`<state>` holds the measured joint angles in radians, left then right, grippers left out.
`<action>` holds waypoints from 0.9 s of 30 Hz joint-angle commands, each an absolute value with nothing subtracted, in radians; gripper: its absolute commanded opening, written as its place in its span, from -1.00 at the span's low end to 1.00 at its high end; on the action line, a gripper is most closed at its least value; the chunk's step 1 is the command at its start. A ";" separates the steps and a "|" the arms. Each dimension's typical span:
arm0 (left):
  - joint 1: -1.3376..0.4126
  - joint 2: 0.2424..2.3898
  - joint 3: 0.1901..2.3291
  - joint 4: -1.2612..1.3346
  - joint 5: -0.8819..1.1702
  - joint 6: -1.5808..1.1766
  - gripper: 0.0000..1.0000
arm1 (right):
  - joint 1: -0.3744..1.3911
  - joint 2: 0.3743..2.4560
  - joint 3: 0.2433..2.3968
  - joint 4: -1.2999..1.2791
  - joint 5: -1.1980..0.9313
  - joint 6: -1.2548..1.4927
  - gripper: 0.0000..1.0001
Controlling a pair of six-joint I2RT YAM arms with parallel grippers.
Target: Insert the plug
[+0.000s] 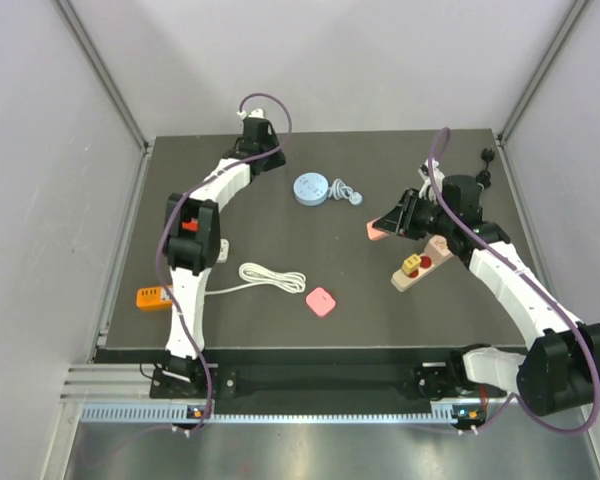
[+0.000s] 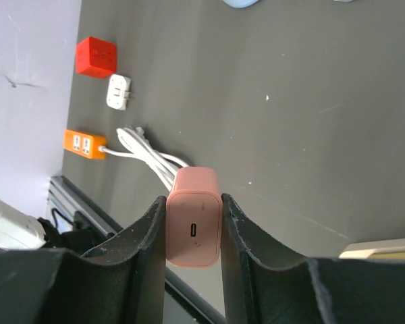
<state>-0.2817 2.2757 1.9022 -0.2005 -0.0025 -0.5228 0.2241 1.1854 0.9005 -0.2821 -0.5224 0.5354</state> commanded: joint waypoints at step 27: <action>-0.416 2.272 1.591 0.121 0.342 -0.641 -0.45 | 0.219 1.111 0.908 -0.396 -0.371 0.413 -1.00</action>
<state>-0.3874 2.3745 1.7256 0.0757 0.2893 -0.6346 0.2241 1.1580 0.8963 -0.3740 -0.4183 0.4496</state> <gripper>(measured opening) 0.275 0.296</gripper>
